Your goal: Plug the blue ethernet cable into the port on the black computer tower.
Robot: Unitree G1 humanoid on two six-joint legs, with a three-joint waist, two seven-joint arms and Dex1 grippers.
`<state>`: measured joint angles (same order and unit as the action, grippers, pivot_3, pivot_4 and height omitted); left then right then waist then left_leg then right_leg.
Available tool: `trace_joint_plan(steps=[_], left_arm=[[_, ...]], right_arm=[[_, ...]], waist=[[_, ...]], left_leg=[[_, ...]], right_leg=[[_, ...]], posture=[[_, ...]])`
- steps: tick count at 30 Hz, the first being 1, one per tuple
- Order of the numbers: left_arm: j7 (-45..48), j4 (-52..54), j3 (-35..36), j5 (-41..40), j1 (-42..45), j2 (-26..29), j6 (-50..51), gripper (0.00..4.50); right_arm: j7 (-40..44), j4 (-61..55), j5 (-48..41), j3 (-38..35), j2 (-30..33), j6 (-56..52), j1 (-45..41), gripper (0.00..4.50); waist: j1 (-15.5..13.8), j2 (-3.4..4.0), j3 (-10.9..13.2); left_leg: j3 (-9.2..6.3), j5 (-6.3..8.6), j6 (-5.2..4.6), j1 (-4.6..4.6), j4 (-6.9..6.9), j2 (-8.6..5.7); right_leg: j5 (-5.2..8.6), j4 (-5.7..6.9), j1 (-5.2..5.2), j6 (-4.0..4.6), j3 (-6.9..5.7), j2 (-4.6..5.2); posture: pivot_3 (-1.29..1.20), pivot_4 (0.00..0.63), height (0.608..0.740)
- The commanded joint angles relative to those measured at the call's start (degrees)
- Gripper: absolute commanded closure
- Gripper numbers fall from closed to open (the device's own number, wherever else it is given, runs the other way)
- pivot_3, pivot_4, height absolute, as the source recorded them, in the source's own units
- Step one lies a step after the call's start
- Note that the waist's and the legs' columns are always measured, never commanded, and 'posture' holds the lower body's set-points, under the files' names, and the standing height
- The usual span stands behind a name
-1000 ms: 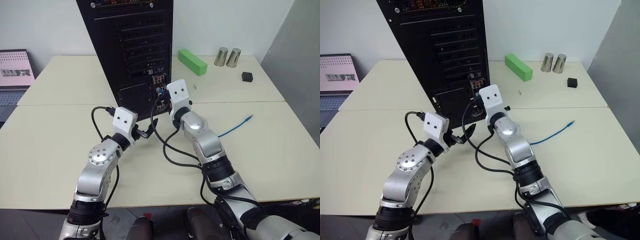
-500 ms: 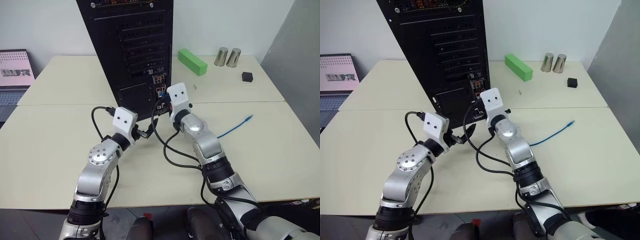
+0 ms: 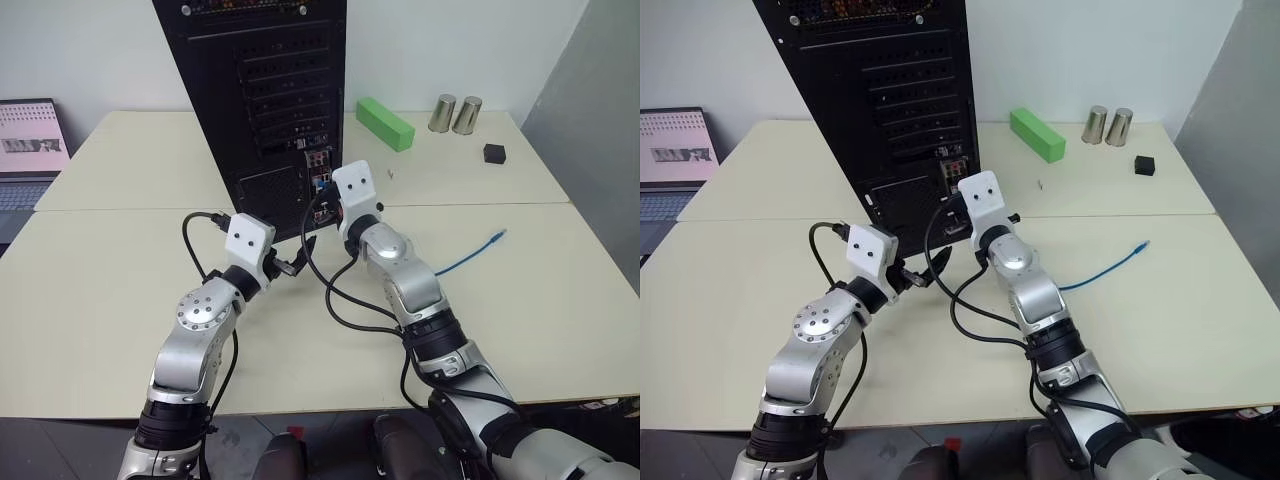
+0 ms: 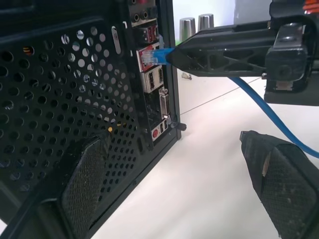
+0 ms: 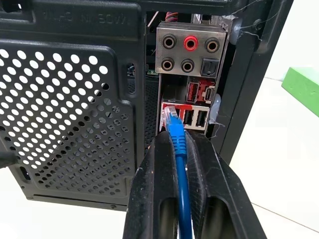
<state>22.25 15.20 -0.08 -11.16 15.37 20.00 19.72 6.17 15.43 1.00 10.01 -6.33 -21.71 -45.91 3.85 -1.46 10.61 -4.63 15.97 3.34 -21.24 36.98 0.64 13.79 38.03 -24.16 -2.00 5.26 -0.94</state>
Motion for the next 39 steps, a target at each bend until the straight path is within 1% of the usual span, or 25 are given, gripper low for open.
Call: trace_joint_plan(steps=[1, 17, 30, 39], left_arm=[[0.5, 1.3, 0.0, 0.1, 0.8, -0.1, -1.1, 0.09], [0.4, 1.5, 0.1, 0.2, 0.7, -0.4, -1.1, 0.09], [0.0, 2.1, 0.2, 0.2, 0.4, -0.4, -0.8, 0.09], [-0.1, 2.3, 0.0, 0.1, 0.3, -0.6, -0.8, 0.09]], right_arm=[[-0.2, -0.5, 0.1, -1.0, -0.2, 1.8, -2.0, 4.5], [-1.4, 0.9, 0.1, -1.2, -1.7, 1.7, -2.3, 4.5], [-3.8, 3.9, -0.2, -1.0, -4.2, 2.9, -5.2, 4.5], [-5.1, 8.1, -0.4, -1.0, -5.1, 5.3, -7.9, 4.5]], waist=[[0.0, 0.0, 0.0], [0.0, 0.0, 0.0], [0.0, 0.0, 0.0], [0.5, 0.0, 0.0]], left_leg=[[0.0, 0.0, 0.0, 0.0, 0.0, 0.0], [0.0, 0.0, 0.0, 0.0, 0.0, 0.0], [0.0, 0.0, 0.0, 0.02, 0.02, 0.0], [0.01, 0.0, 0.0, 0.06, 0.03, 0.01]], right_leg=[[0.0, 0.0, 0.0, 0.0, 0.01, 0.0], [0.0, 0.0, 0.0, 0.0, 0.0, 0.0], [0.0, 0.02, 0.01, 0.0, 0.01, 0.0], [0.0, 0.07, 0.02, 0.01, 0.02, -0.02]], posture=[[0.0, 0.15, 0.74], [0.0, 0.15, 0.74], [0.0, 0.15, 0.74], [0.0, 0.15, 0.74]])
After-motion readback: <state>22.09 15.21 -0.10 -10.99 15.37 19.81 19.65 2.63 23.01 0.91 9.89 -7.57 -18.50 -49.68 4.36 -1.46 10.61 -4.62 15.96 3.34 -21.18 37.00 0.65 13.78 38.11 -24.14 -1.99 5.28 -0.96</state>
